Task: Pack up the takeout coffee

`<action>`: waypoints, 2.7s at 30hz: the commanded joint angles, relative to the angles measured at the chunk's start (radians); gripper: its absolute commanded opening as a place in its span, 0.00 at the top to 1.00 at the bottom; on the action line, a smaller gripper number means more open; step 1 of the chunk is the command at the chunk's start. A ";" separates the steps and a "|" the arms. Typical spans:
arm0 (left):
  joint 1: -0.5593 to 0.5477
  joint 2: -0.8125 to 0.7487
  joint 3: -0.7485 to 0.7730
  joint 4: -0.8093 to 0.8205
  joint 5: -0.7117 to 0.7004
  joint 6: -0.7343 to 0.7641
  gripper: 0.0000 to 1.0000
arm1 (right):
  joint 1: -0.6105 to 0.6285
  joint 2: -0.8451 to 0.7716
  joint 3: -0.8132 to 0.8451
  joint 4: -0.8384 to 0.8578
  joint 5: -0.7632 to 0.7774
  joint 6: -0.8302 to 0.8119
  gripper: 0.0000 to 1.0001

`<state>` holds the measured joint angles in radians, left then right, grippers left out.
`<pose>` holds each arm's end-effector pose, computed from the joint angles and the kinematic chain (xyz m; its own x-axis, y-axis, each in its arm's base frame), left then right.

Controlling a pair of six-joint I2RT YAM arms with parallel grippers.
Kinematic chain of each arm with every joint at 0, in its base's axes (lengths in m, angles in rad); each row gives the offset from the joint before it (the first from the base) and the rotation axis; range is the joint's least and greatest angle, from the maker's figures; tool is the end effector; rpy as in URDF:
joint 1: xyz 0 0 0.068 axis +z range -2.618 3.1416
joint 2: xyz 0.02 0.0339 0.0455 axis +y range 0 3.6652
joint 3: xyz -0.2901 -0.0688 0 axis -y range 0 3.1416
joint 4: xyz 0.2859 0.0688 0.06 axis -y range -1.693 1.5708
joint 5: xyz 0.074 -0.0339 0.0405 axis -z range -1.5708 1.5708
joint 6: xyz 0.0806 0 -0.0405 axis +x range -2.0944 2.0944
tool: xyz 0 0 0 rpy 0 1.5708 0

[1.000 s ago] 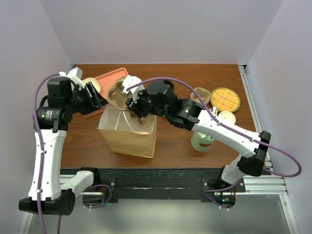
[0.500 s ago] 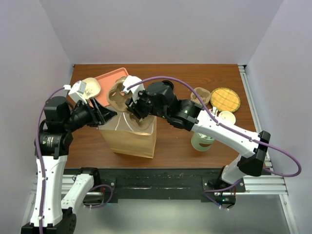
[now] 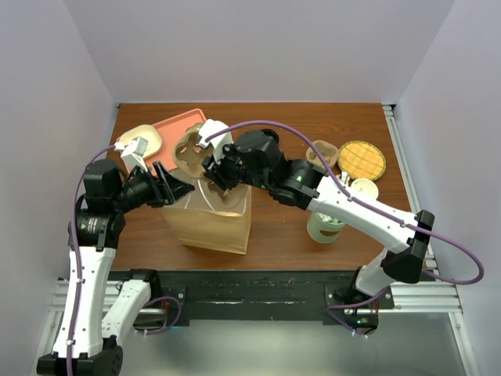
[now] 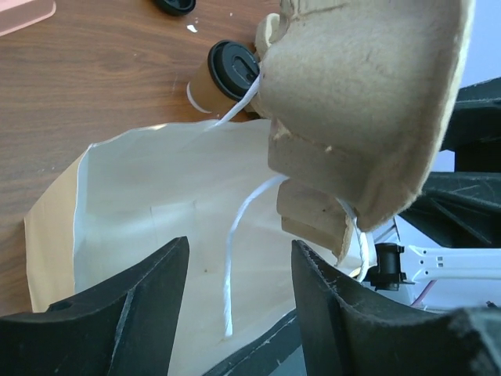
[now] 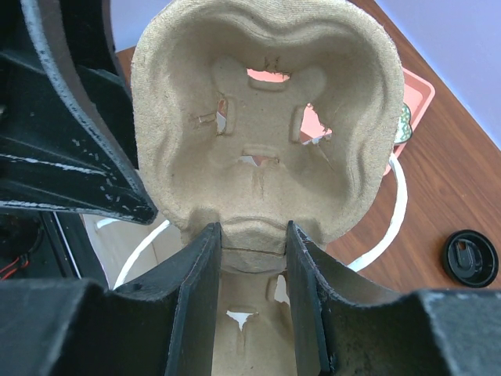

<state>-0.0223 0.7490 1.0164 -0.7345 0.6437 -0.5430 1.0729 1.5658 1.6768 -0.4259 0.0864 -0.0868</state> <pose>0.1899 -0.0526 0.3821 -0.6715 -0.3984 -0.6248 0.2413 0.6796 -0.6927 0.2176 0.3857 0.4471 -0.0749 -0.3186 -0.9449 -0.8458 0.5222 -0.1091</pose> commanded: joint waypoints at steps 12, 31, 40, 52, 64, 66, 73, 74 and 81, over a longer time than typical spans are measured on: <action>-0.002 0.052 -0.047 0.176 0.160 -0.020 0.45 | -0.007 -0.015 0.021 0.035 -0.002 0.024 0.68; -0.002 -0.073 -0.075 0.305 0.369 -0.156 0.59 | -0.013 0.003 0.023 0.024 0.001 0.042 0.68; -0.002 -0.042 0.040 0.060 0.016 0.035 0.50 | -0.014 0.010 0.038 0.015 -0.002 0.042 0.68; -0.002 -0.028 -0.088 0.211 0.132 -0.006 0.45 | -0.014 0.010 0.040 0.012 -0.001 0.042 0.68; -0.002 -0.016 -0.170 0.305 0.212 -0.052 0.51 | -0.016 0.011 0.040 0.016 0.003 0.044 0.68; -0.004 -0.016 -0.170 0.334 0.224 -0.064 0.56 | -0.016 0.010 0.038 0.015 0.003 0.044 0.68; -0.004 -0.022 -0.167 0.414 0.278 -0.127 0.68 | -0.016 0.013 0.038 0.018 0.004 0.047 0.68; -0.004 -0.025 -0.165 0.420 0.290 -0.130 0.70 | -0.016 0.013 0.038 0.019 0.004 0.047 0.68; -0.004 -0.051 -0.174 0.422 0.329 -0.140 0.75 | -0.018 0.014 0.035 0.019 0.004 0.048 0.68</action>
<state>-0.0231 0.7223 0.8513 -0.3561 0.9188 -0.6540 1.0595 1.5818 1.6783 -0.4347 0.0864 -0.0517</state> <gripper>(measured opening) 0.266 0.381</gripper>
